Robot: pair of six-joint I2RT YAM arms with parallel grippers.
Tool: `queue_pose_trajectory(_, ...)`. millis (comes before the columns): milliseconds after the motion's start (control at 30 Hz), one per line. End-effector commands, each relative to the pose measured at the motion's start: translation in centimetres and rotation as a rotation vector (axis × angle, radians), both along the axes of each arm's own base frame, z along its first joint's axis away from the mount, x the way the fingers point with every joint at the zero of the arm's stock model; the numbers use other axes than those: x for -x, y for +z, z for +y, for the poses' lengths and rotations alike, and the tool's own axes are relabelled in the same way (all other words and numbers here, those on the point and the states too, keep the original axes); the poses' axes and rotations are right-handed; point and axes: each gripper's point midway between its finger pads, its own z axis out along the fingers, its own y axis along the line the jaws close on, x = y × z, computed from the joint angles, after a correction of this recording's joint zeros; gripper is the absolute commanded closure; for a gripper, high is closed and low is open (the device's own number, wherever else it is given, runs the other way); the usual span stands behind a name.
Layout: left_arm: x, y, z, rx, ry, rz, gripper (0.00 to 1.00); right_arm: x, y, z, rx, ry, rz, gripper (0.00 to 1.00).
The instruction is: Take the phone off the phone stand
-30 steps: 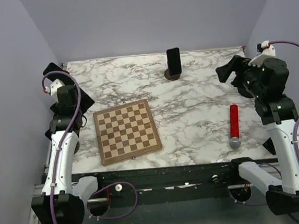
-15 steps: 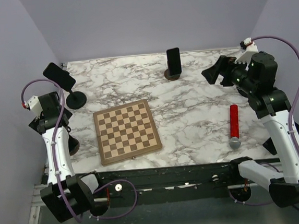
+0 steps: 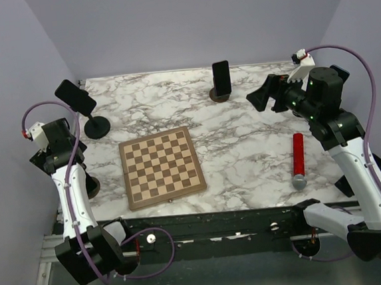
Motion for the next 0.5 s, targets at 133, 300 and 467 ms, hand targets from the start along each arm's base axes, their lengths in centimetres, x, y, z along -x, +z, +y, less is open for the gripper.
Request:
queue_pose_trajectory(133,1.4,-0.2,-0.3,-0.023,0.04,0.012,0.02,0.0,0.7,-0.2,0.013,-0.009,-0.025,0.0)
queue_pose_trajectory(300,0.9,-2.0,-0.3,-0.015,0.006,0.043,0.01,-0.1,0.8,-0.1,0.01,-0.004,-0.027,0.0)
queue_pose_trajectory(467,1.0,-2.2,-0.2,-0.033,0.006,0.043,0.02,-0.1,0.9,0.0,0.006,0.001,-0.025,0.0)
